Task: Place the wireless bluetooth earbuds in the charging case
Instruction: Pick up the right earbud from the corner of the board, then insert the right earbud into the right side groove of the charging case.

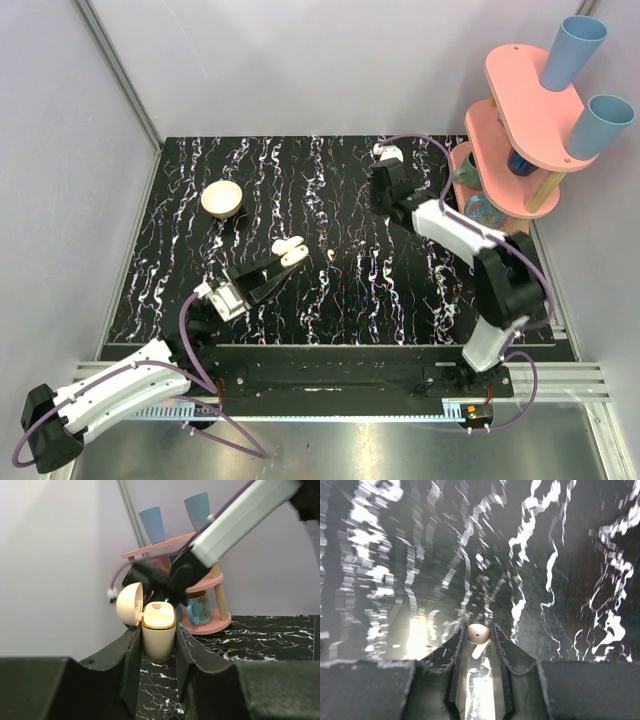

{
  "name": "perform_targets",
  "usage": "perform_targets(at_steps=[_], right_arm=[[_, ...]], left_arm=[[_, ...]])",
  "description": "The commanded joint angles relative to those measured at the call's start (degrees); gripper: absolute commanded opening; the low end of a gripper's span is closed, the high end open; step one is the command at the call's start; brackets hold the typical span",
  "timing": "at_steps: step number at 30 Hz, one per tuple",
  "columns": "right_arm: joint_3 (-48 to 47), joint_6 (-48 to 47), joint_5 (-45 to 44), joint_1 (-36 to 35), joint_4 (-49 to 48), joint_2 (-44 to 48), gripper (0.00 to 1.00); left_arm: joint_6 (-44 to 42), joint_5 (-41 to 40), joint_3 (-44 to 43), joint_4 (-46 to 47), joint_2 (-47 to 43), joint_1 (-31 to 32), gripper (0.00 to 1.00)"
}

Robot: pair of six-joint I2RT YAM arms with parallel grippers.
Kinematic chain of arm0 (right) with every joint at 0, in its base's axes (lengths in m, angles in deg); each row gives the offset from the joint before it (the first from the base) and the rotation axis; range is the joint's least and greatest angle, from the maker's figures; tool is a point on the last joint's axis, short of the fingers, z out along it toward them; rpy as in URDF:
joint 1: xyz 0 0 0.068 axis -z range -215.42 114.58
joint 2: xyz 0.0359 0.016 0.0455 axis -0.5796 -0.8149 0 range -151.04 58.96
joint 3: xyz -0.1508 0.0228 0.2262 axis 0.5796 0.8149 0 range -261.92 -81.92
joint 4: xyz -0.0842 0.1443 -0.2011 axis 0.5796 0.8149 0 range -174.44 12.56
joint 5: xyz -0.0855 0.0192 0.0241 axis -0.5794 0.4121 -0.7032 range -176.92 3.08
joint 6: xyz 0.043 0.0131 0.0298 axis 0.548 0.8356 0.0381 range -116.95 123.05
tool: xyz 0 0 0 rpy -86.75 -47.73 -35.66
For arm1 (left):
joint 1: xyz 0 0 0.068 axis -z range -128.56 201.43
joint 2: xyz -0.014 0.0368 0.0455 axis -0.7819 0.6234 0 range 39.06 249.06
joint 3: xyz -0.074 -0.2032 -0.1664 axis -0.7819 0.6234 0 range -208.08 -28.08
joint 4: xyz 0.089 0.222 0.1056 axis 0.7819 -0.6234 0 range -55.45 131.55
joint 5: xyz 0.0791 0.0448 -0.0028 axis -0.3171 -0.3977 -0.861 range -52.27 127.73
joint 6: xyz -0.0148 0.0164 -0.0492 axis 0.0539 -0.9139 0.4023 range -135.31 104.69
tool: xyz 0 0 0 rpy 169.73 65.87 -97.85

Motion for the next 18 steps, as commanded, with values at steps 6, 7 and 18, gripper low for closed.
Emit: perform_targets(at_steps=[6,7,18], right_arm=[[13.23,-9.54,-8.3,-8.75,-25.63,27.08,0.11],[14.29,-10.07,-7.87,-9.37,-26.89,29.1,0.11],[18.78,-16.66,3.11,-17.81,-36.3,44.5,0.1]], left_arm=[[1.92,-5.44,-3.75,1.85,1.79,-0.02,0.0],[2.09,-5.88,-3.84,1.85,2.05,-0.02,0.0],[5.78,-9.49,-7.18,1.85,6.71,-0.02,0.0]])
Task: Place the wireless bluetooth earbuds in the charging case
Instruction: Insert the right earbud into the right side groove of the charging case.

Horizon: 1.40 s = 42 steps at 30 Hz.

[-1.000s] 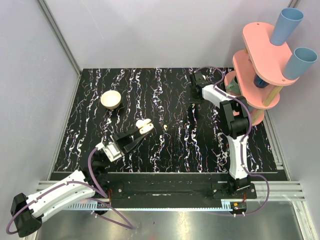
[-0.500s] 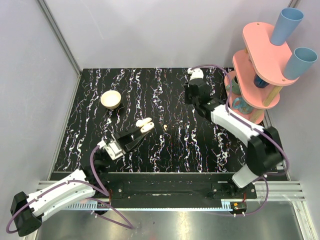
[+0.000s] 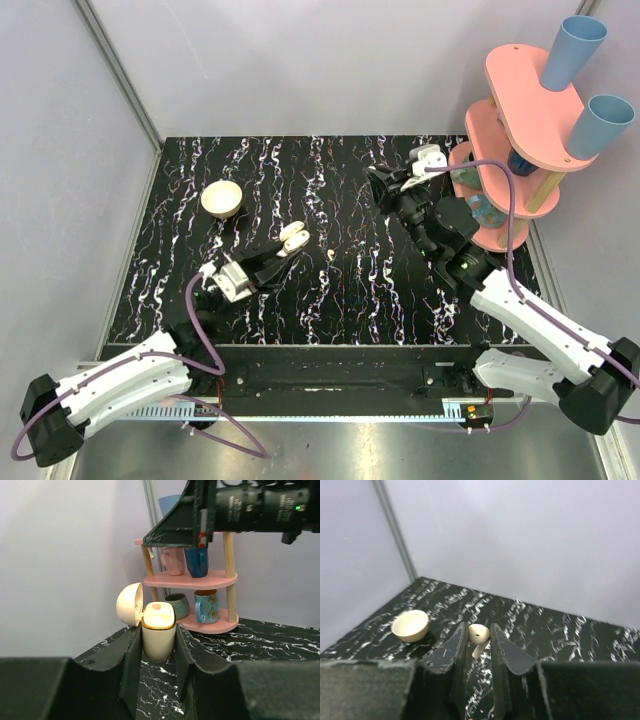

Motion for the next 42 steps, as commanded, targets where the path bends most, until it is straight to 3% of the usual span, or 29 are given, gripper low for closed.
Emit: perform_targets(at_steps=[1,7,15,28,42], right_arm=[[0.09,-4.31,6.29,-3.61,-6.29,2.91,0.09],[-1.05,-7.65,11.22,-7.56,-7.0,3.97,0.07],[-1.4,-13.72,9.82,-16.17,-9.37,1.86,0.06],[-2.72,-20.75,6.21,-23.56,-9.55,-2.09,0.06],[-2.19,-22.51,2.26,-24.18,-12.09,-4.64,0.06]], left_arm=[[2.42,-3.08,-3.69,2.05,1.38,-0.02,0.0],[3.56,-4.23,-5.18,2.05,3.4,-0.02,0.0],[5.58,-6.95,-6.41,2.31,5.16,-0.02,0.0],[9.54,-10.21,-6.68,4.42,6.48,-0.02,0.0],[9.8,-9.06,-5.71,6.44,6.04,0.06,0.0]])
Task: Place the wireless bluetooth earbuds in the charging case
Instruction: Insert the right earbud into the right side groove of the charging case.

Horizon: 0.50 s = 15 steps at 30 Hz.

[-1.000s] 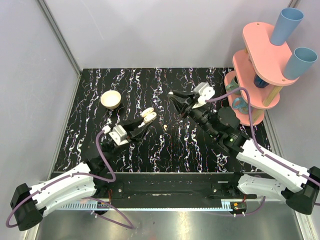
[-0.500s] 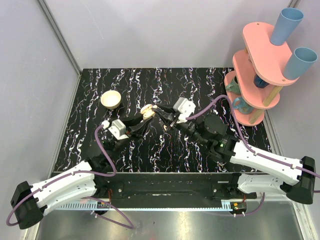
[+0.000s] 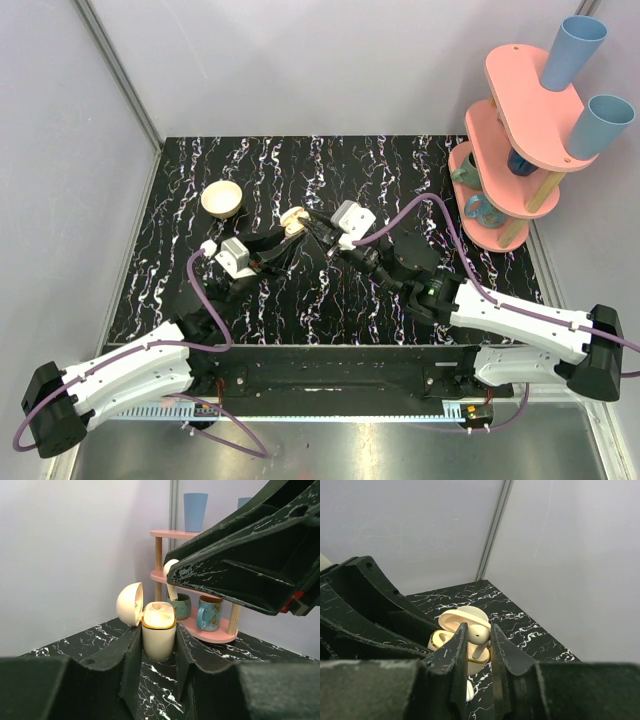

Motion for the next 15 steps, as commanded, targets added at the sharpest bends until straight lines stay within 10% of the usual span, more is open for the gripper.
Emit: perform_targets(at_steps=[1,15], right_arm=[[-1.84,-1.66,-3.16,-0.47,-4.2,-0.6,0.06],[-2.46,-0.96,-3.87,-0.47,-5.26,-1.66,0.06]], left_arm=[[0.78,-0.1,-1.49,5.31,-0.72,0.06,0.0],[0.77,1.3,-0.7,7.15,-0.89,0.06,0.0]])
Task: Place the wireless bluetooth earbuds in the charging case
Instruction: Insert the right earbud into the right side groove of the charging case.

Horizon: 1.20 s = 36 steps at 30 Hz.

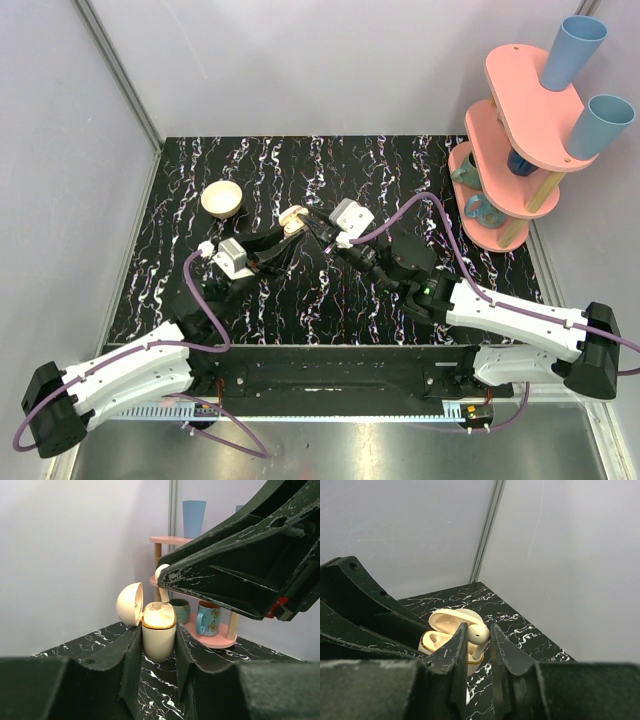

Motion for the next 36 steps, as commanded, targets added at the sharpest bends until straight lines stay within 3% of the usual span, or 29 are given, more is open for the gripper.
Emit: perform_targets(at_steps=[1,36], right_arm=[[-2.35,-0.06,-1.73,-0.53,-3.1,-0.15,0.05],[-0.42,1.26,1.44,-0.45,-5.21,-0.15,0.04]], left_arm=[[0.77,0.96,-0.72,5.27,-0.78,0.06,0.0],[5.26,-2.82,-1.51,4.75,0.1,0.06,0.0]])
